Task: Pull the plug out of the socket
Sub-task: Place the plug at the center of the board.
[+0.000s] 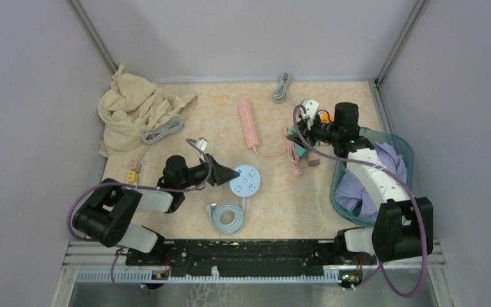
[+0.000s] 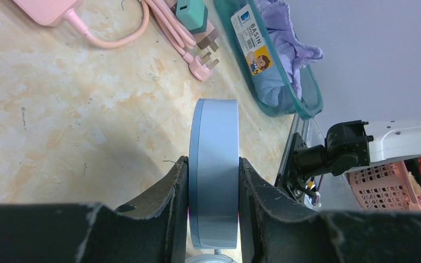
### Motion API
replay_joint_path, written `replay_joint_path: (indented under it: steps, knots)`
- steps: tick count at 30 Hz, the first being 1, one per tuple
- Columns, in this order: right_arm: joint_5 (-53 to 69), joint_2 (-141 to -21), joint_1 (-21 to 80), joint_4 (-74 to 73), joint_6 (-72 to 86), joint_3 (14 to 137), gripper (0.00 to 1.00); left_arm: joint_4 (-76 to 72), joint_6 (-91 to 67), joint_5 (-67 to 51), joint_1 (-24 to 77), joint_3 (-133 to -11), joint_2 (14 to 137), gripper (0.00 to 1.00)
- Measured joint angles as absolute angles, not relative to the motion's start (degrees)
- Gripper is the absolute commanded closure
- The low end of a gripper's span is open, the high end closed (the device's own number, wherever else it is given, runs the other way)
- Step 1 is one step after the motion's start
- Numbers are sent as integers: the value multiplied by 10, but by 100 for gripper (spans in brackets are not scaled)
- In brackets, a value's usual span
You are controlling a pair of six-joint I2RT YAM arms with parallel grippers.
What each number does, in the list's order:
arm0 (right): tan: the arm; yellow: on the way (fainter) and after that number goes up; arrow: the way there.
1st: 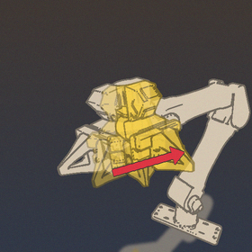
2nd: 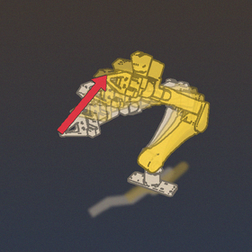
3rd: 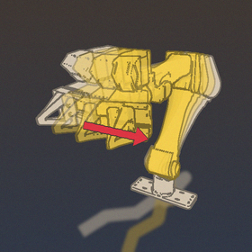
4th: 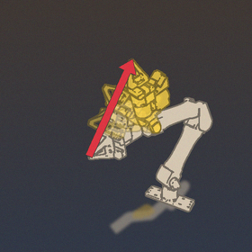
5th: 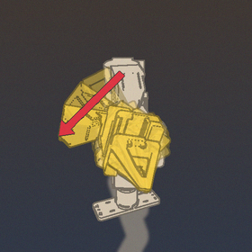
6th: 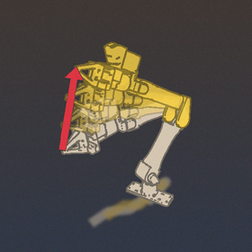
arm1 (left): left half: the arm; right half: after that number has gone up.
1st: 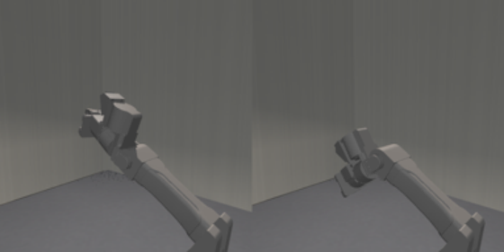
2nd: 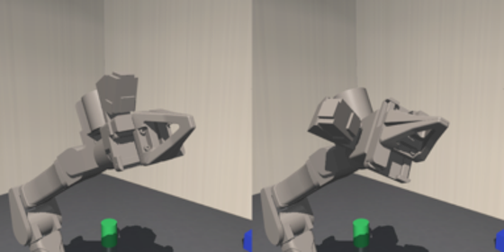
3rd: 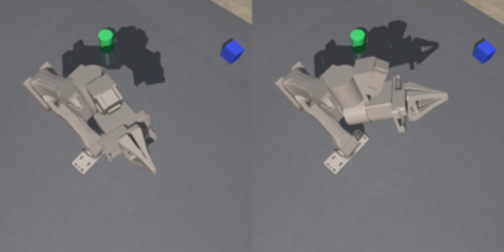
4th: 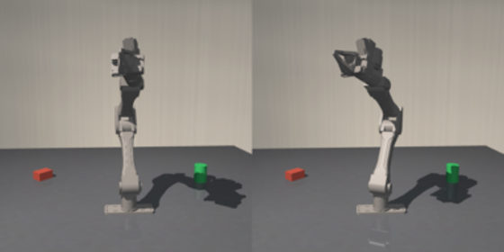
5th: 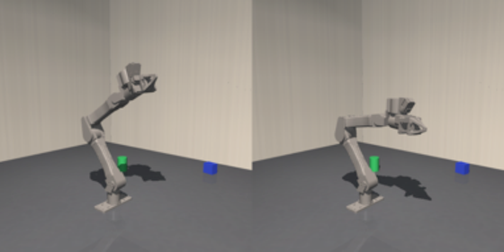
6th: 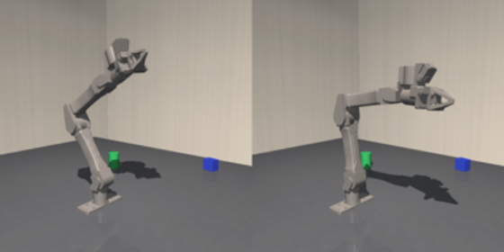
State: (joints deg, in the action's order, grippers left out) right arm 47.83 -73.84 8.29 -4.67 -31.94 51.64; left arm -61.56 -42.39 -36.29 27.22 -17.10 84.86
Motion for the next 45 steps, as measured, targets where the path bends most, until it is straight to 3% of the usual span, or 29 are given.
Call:
replay_joint_path:
  steps: [8,25,34,45]
  knots:
    - [357,-775,78,-3,-270,516,100,-568,-406,-348,272,-156,783,100]
    - [142,-908,73,67,-136,507,84,-539,-398,-336,272,-151,764,99]
    - [118,-947,73,42,-112,538,42,-539,-398,-336,272,-148,764,99]
    - [113,-946,73,38,-109,542,38,-539,-398,-334,269,-148,764,96]
